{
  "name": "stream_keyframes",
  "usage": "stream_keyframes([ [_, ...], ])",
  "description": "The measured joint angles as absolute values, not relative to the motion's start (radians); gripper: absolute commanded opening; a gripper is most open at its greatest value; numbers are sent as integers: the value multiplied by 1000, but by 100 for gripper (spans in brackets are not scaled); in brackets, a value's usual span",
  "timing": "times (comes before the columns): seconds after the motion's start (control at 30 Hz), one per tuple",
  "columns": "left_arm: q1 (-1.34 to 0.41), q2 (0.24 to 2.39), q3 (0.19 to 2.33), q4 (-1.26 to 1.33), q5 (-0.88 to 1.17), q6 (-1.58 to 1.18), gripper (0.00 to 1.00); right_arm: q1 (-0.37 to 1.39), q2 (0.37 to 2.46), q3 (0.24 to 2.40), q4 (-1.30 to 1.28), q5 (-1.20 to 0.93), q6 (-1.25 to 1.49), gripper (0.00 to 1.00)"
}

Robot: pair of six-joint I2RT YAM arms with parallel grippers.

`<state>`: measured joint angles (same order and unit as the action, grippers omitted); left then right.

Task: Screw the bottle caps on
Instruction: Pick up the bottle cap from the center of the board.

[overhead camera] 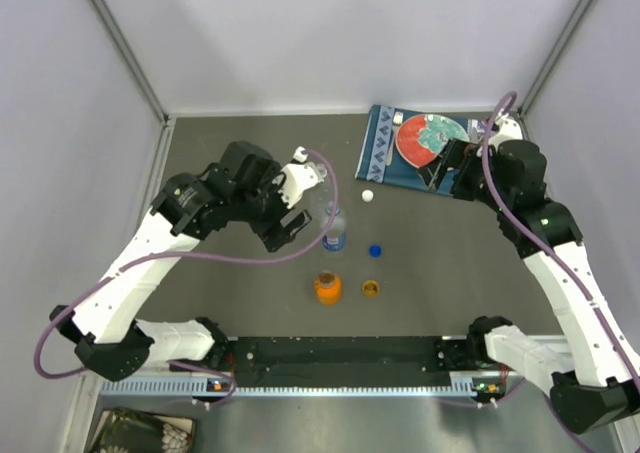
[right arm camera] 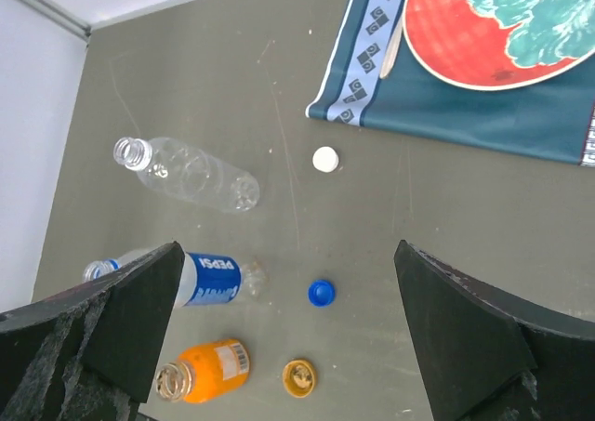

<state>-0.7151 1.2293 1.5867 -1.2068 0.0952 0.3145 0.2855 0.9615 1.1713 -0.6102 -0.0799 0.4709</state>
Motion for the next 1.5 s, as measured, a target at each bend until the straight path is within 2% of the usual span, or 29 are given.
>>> stream_keyframes([
  [0.33, -905, 1377, 1582, -1183, 184, 376, 88, 286, 772, 1174, -645, 58, 437, 99],
  [0.57, -1027, 1559, 1593, -1108, 221, 430, 88, 286, 640, 1235, -693, 165, 420, 92],
  [0.83, -1061, 1777, 1595, -966, 258, 457, 87, 286, 606, 1288, -758, 263, 419, 87],
  [1.13, -1094, 1953, 1601, -868, 248, 490, 84, 286, 581, 1346, -773, 292, 414, 86],
  [1.5, -1094, 2016, 1601, -794, 205, 501, 76, 286, 583, 1338, -776, 288, 416, 86],
])
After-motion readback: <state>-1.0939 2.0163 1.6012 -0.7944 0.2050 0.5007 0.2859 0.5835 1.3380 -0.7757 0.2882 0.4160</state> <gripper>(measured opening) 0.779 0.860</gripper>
